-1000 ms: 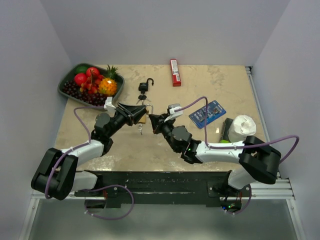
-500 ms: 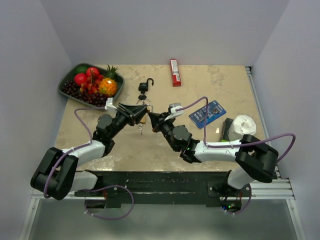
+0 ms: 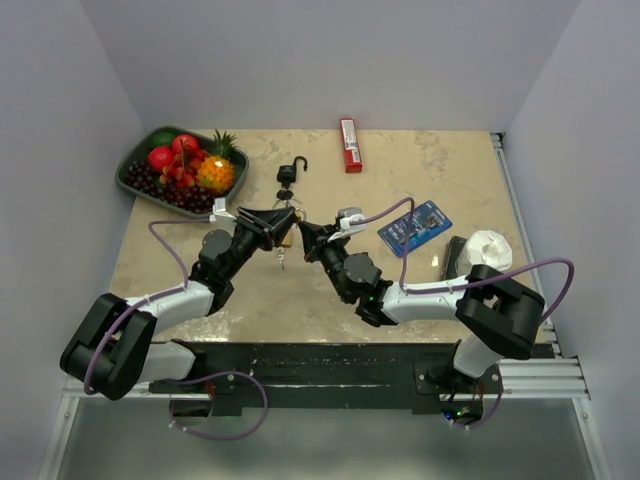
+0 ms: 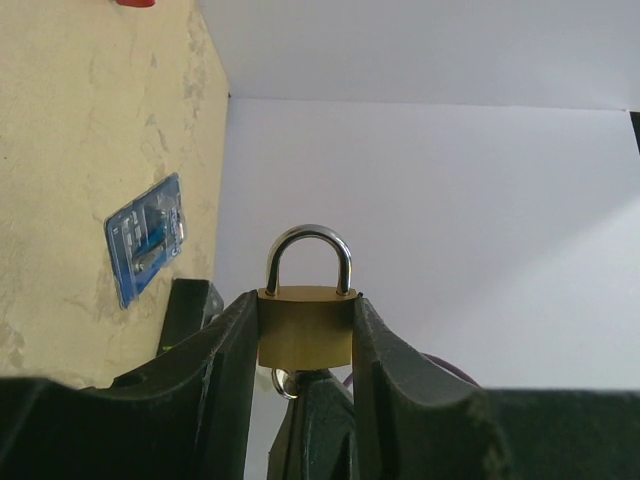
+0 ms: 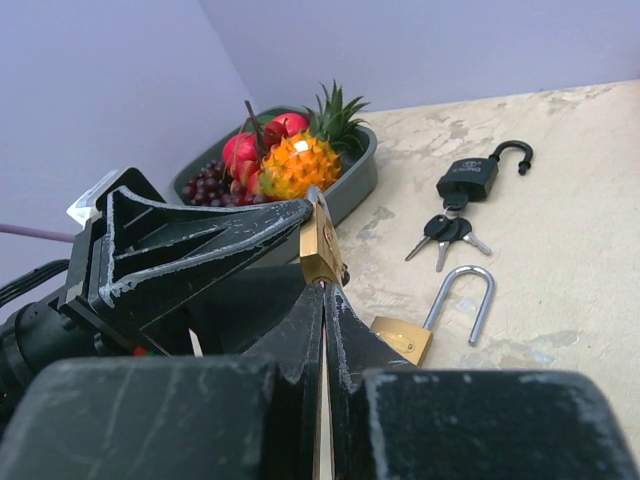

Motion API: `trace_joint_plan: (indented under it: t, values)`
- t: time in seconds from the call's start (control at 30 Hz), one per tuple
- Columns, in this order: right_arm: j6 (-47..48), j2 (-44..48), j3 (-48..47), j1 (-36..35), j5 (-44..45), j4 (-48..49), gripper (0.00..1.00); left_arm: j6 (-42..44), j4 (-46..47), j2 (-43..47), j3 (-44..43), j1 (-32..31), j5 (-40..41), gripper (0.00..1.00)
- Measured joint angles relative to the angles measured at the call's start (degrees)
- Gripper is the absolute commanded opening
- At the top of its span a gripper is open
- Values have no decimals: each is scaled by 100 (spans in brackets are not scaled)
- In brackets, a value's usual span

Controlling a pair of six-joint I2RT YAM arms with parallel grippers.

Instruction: Unlock with the key

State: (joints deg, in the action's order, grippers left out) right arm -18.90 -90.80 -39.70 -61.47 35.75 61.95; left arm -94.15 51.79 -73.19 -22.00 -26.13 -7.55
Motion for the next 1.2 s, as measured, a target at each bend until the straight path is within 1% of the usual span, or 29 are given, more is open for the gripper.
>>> trace_joint_plan:
  t: [0.2,0.4,0.63,0.9,1.2]
  values:
    - [42,-52,-42,48,-17,52,0,11,-46,2,-28,-63,188,0]
    - [-195,114,-44,260,-527,-284,0,44,-22,2,-28,-66,240,0]
    - [-929,518,48,590,-1276,-787,0,111,181,-15,-28,-96,175,0]
    - [-1871,800,229,874,-1888,-1137,0,361,170,-15,-28,-136,24,0]
    - [-2715,929,284,1047,-2146,-1445,0,702,107,39,-37,-144,-79,0]
